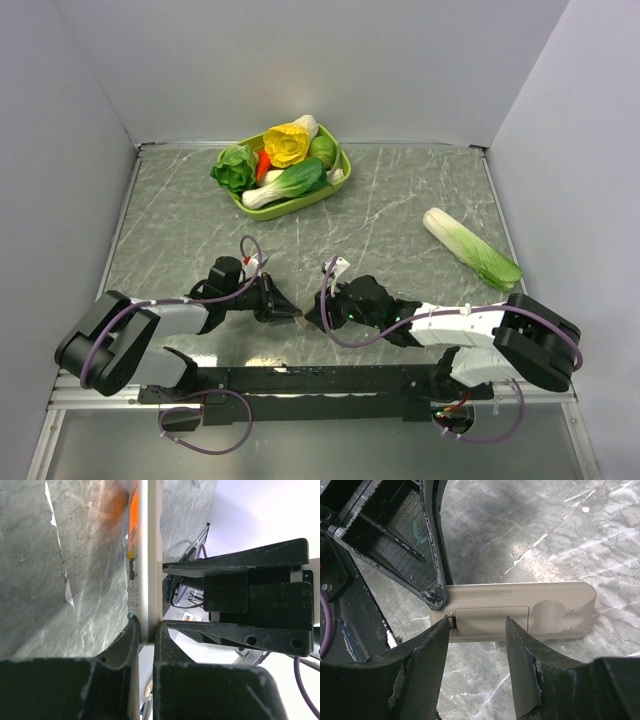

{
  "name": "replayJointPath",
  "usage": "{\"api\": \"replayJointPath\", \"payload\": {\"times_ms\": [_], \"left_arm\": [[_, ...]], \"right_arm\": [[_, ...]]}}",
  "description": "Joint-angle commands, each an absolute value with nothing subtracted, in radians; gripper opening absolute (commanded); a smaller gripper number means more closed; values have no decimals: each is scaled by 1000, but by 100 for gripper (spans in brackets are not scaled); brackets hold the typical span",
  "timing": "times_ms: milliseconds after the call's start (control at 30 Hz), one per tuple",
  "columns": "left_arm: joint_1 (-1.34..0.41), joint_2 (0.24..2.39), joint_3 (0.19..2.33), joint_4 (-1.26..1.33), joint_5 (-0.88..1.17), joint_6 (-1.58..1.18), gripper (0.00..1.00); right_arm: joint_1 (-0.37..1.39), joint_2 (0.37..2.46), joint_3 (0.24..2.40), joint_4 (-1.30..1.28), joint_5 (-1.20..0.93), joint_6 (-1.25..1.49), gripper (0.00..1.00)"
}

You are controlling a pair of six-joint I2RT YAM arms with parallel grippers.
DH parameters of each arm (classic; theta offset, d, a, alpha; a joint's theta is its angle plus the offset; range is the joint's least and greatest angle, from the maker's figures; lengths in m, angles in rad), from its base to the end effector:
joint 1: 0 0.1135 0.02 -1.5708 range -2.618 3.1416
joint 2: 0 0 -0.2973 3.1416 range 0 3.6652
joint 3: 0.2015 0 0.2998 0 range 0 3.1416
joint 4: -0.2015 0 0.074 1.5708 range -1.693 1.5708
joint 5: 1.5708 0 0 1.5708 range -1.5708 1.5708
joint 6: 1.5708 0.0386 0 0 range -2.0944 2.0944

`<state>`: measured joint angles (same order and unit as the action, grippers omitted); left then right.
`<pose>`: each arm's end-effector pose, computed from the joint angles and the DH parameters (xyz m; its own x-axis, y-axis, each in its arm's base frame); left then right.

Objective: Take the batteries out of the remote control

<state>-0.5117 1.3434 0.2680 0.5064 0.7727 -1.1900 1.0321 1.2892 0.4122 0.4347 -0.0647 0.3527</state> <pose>0.1882 -0.1366 0.1185 -0.9761 -0.2142 0.0361 -0.1152 0.3699 -0.9219 0.1379 0.2356 0.1635 -0.5123 -0.1853 -0.8386 -0.7561 0.5603 0.3382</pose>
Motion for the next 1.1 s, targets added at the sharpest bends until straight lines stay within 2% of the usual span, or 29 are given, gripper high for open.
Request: {"api": "replayJointPath", "payload": {"times_ms": [0, 133, 467, 1067], "left_arm": [[-509, 1335, 276, 546, 761, -1209, 1], [-509, 1332, 275, 545, 764, -1212, 1], [-509, 1318, 287, 512, 776, -1195, 1], [-509, 1333, 291, 482, 788, -1177, 1]], "right_arm": [[1052, 1333, 437, 417, -95, 387, 56], [1069, 1351, 452, 407, -71, 379, 56], [1147, 1305, 443, 347, 130, 336, 45], [1316, 1387, 569, 175, 485, 278, 40]]}}
